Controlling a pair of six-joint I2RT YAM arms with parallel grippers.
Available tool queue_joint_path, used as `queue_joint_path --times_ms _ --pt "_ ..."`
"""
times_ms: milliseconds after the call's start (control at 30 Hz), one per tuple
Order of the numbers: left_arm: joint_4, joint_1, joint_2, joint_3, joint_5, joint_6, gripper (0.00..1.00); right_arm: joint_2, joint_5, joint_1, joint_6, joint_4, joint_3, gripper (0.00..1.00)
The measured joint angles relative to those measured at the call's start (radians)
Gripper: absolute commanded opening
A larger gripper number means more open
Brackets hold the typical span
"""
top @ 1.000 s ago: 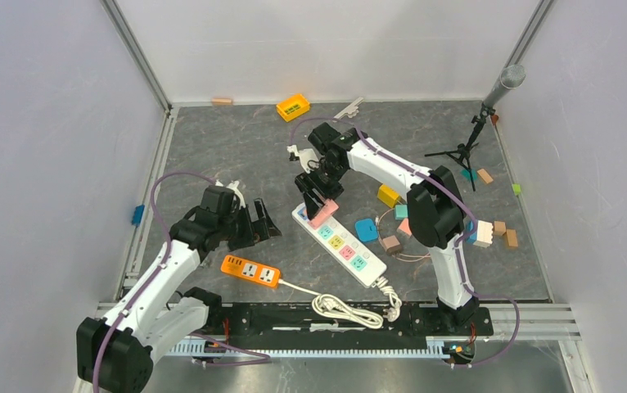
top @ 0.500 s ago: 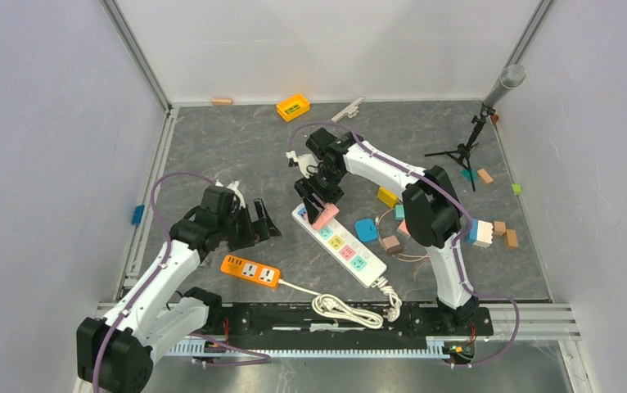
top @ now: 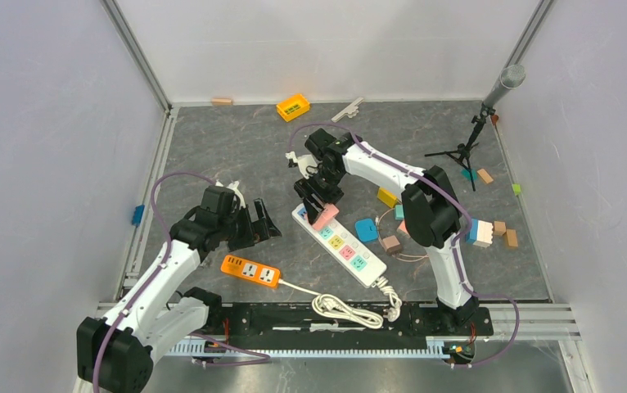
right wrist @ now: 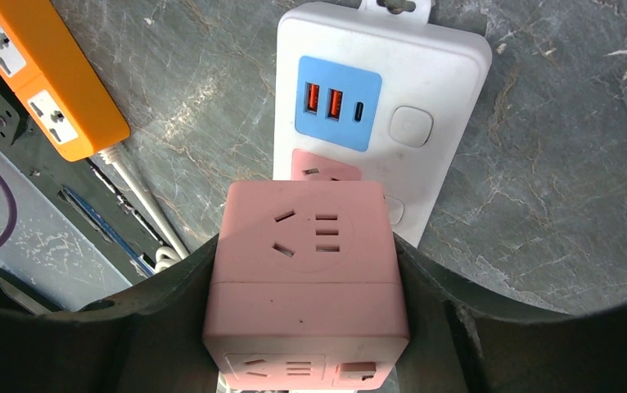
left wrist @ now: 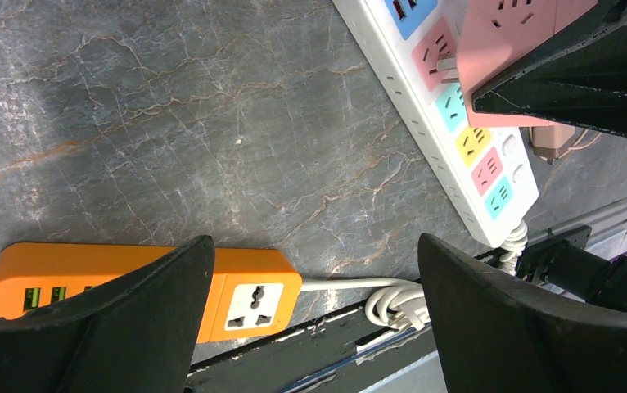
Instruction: Insert the plug
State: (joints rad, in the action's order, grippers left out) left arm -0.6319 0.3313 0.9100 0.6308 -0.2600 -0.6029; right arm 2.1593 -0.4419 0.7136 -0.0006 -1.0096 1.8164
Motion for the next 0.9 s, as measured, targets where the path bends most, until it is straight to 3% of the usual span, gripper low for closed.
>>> queue_joint_path --times_ms 900 --pt "0.002 0.0 0.013 -0.011 -0.002 0.0 1.0 0.0 0.09 0.035 0.044 0.026 0.018 0.0"
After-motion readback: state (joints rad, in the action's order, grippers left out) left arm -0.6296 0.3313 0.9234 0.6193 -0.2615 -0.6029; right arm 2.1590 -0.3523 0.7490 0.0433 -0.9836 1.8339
